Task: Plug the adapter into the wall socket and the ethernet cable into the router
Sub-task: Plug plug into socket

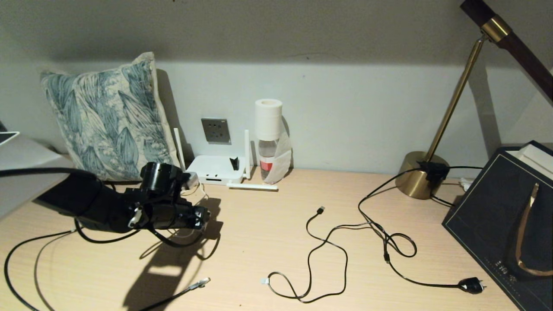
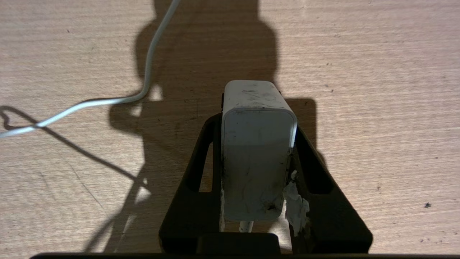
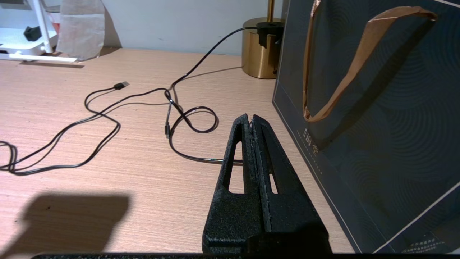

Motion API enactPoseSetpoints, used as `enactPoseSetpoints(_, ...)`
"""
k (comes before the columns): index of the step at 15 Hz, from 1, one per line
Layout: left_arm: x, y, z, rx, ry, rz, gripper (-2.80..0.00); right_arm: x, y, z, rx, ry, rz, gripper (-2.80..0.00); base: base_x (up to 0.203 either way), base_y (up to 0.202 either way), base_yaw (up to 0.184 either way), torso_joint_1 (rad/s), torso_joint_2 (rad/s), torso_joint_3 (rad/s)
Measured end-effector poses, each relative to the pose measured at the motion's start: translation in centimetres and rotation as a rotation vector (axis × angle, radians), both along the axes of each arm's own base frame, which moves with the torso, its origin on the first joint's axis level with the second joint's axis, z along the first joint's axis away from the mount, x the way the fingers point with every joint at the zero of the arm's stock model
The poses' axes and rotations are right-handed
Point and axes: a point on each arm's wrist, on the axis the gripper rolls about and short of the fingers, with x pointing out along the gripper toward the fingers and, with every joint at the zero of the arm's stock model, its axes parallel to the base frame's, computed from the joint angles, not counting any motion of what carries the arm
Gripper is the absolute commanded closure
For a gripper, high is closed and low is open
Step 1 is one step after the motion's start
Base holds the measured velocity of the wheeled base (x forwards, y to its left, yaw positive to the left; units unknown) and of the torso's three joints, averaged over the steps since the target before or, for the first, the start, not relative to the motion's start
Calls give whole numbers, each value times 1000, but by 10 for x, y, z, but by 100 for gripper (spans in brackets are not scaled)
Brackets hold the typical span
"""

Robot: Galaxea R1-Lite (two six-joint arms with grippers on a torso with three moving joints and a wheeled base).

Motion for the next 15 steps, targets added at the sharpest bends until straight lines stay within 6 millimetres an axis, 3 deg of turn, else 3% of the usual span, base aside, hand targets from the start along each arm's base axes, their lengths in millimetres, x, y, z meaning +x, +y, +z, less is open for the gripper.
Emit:
enactPoseSetpoints(5,0,-1,-10,4,16,-3,0,0,0,0,0,0,0,0,0,0,0,0,0,0)
enactPoseSetpoints(6,0,-1,-11,4,16,-2,-280,0,0,0,0,0,0,0,0,0,0,0,0,0)
enactPoseSetpoints(15,-1,-4,-9,4,13,-13,-280,0,0,0,0,0,0,0,0,0,0,0,0,0)
